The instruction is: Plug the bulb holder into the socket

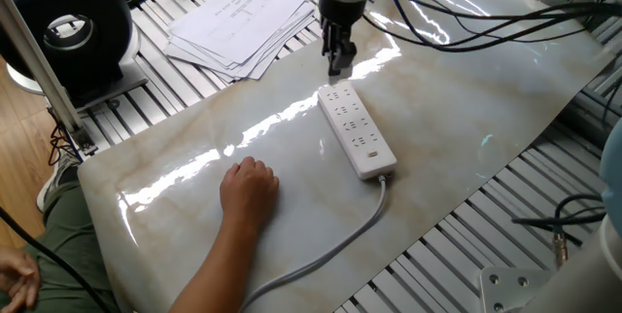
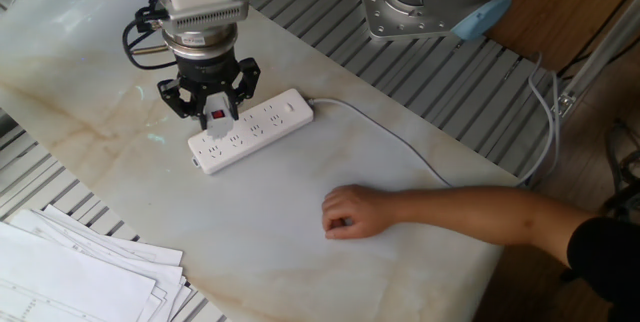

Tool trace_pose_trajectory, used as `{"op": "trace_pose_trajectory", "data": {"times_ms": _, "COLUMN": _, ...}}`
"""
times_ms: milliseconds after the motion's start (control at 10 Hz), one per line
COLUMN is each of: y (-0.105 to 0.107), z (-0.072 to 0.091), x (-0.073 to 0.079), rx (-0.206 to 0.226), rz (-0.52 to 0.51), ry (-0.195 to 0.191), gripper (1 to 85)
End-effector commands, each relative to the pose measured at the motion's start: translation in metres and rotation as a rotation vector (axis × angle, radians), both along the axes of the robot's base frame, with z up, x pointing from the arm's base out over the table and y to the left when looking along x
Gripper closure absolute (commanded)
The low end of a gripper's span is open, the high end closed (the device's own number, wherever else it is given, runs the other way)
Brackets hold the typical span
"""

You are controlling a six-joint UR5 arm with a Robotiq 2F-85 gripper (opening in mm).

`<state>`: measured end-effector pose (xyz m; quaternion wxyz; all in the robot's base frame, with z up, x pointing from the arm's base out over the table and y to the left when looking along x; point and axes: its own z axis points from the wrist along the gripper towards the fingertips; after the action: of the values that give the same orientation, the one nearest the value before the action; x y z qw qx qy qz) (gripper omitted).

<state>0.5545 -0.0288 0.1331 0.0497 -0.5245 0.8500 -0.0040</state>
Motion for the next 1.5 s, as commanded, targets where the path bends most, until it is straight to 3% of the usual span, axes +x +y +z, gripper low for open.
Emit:
{"op": "trace_pose_trajectory", "data": {"times_ms": 0, "y": -0.001, "z": -0.006, "x": -0.008, "rx": 0.046, "rz": 0.057, "ry": -0.002, "gripper": 84.3}}
{"op": "trace_pose_trajectory", "data": {"times_ms": 600, "y": -0.007, "z": -0.02, "x": -0.022, "rx": 0.067, "rz": 0.12, "ry": 0.007, "gripper": 84.3}}
{"op": "trace_pose_trajectory", "data": {"times_ms": 1400, "y": -0.006, "z": -0.034, "x": -0.03, "rx": 0.073, "rz": 0.088, "ry": 0.016, "gripper": 84.3}}
